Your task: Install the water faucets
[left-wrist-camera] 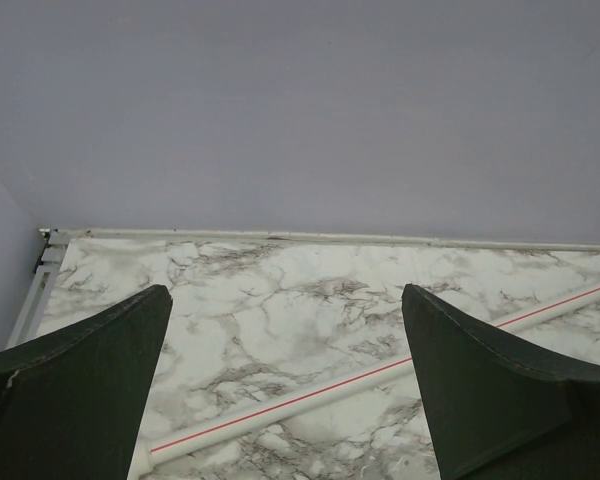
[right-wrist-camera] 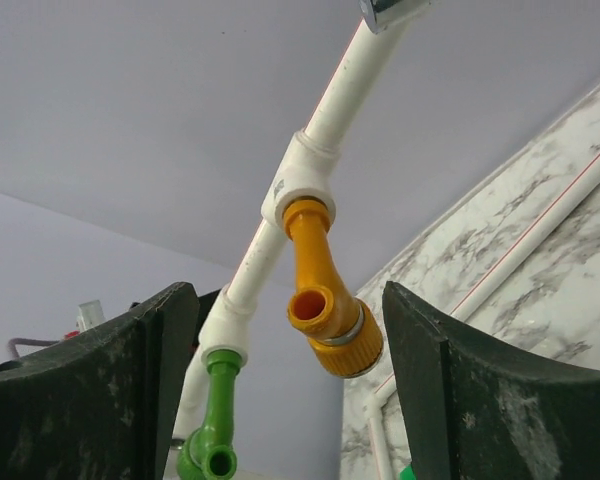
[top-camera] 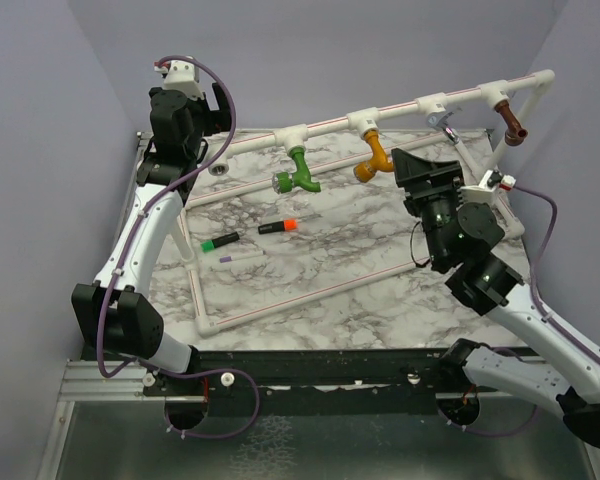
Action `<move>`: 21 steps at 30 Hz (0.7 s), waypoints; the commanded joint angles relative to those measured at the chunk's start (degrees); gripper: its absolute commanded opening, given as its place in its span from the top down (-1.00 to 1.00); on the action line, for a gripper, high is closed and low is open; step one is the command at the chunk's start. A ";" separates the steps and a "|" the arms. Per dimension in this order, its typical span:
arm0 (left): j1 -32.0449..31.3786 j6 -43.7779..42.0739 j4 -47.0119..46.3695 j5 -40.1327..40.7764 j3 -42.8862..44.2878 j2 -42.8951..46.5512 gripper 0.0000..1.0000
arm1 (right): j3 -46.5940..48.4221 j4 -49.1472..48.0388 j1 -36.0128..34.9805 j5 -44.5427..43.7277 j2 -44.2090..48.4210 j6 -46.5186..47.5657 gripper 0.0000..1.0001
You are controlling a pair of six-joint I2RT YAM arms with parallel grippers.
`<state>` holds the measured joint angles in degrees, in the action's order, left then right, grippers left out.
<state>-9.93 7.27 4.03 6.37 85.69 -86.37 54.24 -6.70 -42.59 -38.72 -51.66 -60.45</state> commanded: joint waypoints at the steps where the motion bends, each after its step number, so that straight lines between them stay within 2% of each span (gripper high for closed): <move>1: -1.49 0.12 9.57 -1.80 -4.65 -5.48 -0.98 | -1.01 0.25 -0.33 -2.30 1.85 13.48 -0.58; 6: -1.49 0.21 9.59 -1.95 -4.68 -5.48 -0.98 | -1.75 -5.88 -0.24 1.54 4.18 31.72 -0.57; 11: -1.49 0.20 9.58 -1.89 -4.66 -5.42 -0.98 | -0.67 -7.33 -0.29 7.96 5.49 48.39 -0.56; 17: -1.49 0.20 9.59 -1.89 -4.65 -5.48 -0.98 | 3.98 -0.80 -0.27 17.81 4.75 68.75 -0.56; 21: -1.49 0.29 9.56 -2.05 -4.57 -5.61 -0.98 | 3.78 1.47 -0.35 22.54 5.56 82.64 -0.57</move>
<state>-9.93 7.27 4.03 6.20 85.69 -86.37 56.77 -9.34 -42.59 -23.92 -46.92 3.38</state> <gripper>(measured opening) 0.989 0.783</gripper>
